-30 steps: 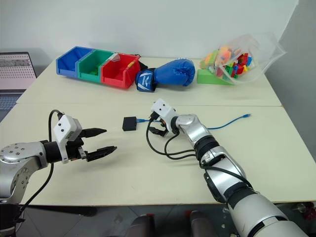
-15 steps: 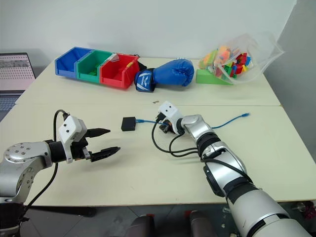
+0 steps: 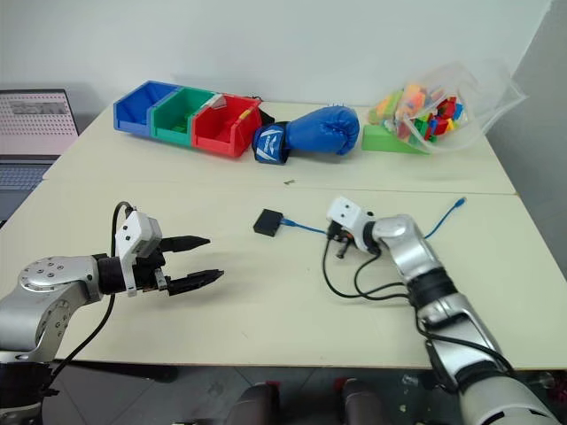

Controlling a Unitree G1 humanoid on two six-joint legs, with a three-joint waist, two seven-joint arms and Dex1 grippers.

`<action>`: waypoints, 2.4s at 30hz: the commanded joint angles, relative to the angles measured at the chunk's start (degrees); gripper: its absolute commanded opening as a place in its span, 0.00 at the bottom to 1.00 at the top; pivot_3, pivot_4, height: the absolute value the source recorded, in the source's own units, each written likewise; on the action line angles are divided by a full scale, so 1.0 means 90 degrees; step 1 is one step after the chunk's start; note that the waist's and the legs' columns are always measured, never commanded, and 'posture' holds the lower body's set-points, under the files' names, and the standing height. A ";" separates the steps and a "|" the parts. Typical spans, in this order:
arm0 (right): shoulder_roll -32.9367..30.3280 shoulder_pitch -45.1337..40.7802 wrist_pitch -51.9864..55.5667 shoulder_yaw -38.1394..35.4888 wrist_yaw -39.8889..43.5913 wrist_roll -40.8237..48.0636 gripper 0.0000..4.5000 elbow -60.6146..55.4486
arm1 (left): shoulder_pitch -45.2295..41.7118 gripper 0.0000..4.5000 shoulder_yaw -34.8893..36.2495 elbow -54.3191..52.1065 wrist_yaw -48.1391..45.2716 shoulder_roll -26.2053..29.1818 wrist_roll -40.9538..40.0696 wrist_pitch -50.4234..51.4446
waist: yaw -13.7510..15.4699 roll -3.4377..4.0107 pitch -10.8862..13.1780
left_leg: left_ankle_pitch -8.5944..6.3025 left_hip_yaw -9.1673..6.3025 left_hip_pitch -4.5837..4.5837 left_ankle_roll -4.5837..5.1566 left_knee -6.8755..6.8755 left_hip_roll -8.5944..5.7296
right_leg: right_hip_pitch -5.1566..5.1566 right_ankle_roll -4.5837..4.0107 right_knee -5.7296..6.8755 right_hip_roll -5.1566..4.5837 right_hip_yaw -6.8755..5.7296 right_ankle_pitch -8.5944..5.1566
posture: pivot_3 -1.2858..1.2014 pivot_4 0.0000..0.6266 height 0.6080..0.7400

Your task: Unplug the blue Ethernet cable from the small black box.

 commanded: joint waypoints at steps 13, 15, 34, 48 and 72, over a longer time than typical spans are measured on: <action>-0.0302 0.1044 0.1621 -0.0508 -0.0497 0.0487 0.52 -0.2215 | -0.0491 1.00 -0.0435 -0.0228 -0.0314 -0.0189 -0.0210 0.0214 | -0.0186 -0.0001 0.0000 | 0.0000 0.0002 0.0013 0.0000 0.0001 0.0009 | 0.0002 0.0007 0.0003 0.0015 0.0010 -0.0004 | 0.52 0.24 1.00; -0.0029 0.0935 0.1725 -0.0555 -0.0681 0.0587 0.60 -0.2049 | -0.0509 1.00 -0.0465 -0.0309 -0.0273 -0.0198 -0.0240 0.0308 | -0.0187 0.0000 0.0000 | 0.0000 0.0001 0.0012 0.0000 0.0001 0.0009 | 0.0002 0.0007 0.0003 0.0015 0.0012 -0.0004 | 0.52 0.24 1.00; 0.1225 -0.0215 0.0806 -0.0250 -0.1079 0.0828 0.47 0.0398 | -0.0931 1.00 -0.0378 -0.0678 0.0061 -0.0390 -0.0591 0.0891 | -0.0189 -0.0001 -0.0001 | 0.0000 0.0003 0.0011 0.0000 0.0002 0.0009 | 0.0002 0.0002 0.0003 0.0015 0.0009 0.0000 | 0.52 0.24 1.00; 0.0659 -0.0099 -0.0482 0.0314 -0.0499 0.0543 0.02 -0.0784 | -0.0782 1.00 -0.0246 -0.0383 0.0215 -0.0470 -0.0697 0.1018 | -0.0182 0.0002 0.0001 | 0.0000 0.0004 0.0008 0.0000 0.0002 0.0007 | -0.0001 0.0004 0.0001 0.0014 0.0008 -0.0001 | 0.52 0.24 1.00; 0.0108 -0.0574 -0.4372 0.0769 -0.0448 -0.0628 0.02 -0.1445 | -0.0927 1.00 0.0391 -0.0334 0.0880 -0.1178 -0.2622 0.2889 | -0.0159 0.0000 0.0001 | 0.0001 -0.0001 0.0008 -0.0001 0.0005 0.0007 | 0.0001 -0.0007 0.0005 0.0009 0.0007 0.0005 | 0.52 0.24 1.00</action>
